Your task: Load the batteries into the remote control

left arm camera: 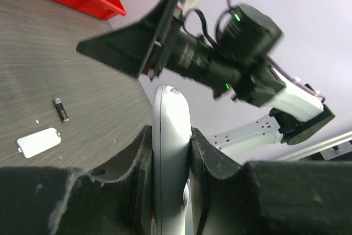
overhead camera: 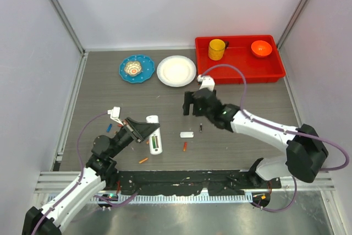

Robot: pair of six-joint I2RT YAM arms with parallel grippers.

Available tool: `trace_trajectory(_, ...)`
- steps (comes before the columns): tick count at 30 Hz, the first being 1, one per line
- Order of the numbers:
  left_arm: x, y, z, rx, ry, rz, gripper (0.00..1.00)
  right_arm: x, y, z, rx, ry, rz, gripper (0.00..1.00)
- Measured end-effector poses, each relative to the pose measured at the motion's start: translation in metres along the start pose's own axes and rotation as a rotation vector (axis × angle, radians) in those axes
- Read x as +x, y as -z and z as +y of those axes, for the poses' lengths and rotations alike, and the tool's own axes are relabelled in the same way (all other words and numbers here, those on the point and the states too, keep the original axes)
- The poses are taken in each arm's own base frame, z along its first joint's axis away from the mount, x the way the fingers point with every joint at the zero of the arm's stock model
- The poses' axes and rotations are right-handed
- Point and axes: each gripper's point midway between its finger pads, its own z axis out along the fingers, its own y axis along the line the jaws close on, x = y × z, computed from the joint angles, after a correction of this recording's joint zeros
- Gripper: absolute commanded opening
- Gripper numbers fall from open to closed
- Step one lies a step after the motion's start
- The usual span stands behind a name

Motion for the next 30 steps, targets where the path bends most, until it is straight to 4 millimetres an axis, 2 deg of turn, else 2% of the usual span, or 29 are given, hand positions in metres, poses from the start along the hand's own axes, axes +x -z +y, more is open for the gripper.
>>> trace_trajectory(3,0.001,-0.001,0.004,-0.014,0.004,0.003,0.0,0.014,0.013,-0.002,0.215,0.062,-0.028,0.91)
trace_trajectory(7,0.004,-0.003,0.012,-0.046,0.015,0.015,0.0,-0.014,0.021,-0.027,0.49,-0.001,-0.147,0.91)
trace_trajectory(9,0.005,-0.004,0.017,-0.064,0.021,0.021,0.0,-0.018,0.023,-0.044,0.552,-0.028,-0.16,0.85)
trace_trajectory(10,0.006,-0.004,0.019,-0.07,0.023,0.024,0.01,-0.017,0.023,-0.051,0.565,-0.028,-0.155,0.85)
trace_trajectory(13,0.007,-0.005,0.023,-0.082,0.028,0.03,0.0,-0.005,0.023,-0.064,0.561,-0.019,-0.111,0.82)
trace_trajectory(16,0.007,-0.005,0.023,-0.083,0.028,0.029,0.0,0.003,0.02,-0.059,0.52,-0.006,-0.063,0.79)
trace_trajectory(17,0.007,-0.005,0.023,-0.082,0.028,0.029,0.0,0.006,0.018,-0.059,0.513,-0.002,-0.04,0.75)
trace_trajectory(18,0.007,-0.005,0.023,-0.081,0.027,0.029,0.01,0.008,0.015,-0.057,0.503,0.0,-0.019,0.63)
trace_trajectory(19,0.007,-0.005,0.022,-0.079,0.026,0.028,0.0,0.012,0.01,-0.053,0.484,-0.006,0.009,0.56)
trace_trajectory(21,0.006,-0.005,0.022,-0.077,0.026,0.028,0.0,0.023,0.002,-0.054,0.464,-0.019,0.066,0.48)
trace_trajectory(25,0.006,-0.005,0.021,-0.075,0.025,0.026,0.0,0.043,-0.003,-0.057,0.426,-0.05,0.161,0.44)
trace_trajectory(30,0.005,-0.005,0.019,-0.066,0.021,0.022,0.01,0.06,-0.006,-0.053,0.388,-0.066,0.233,0.48)
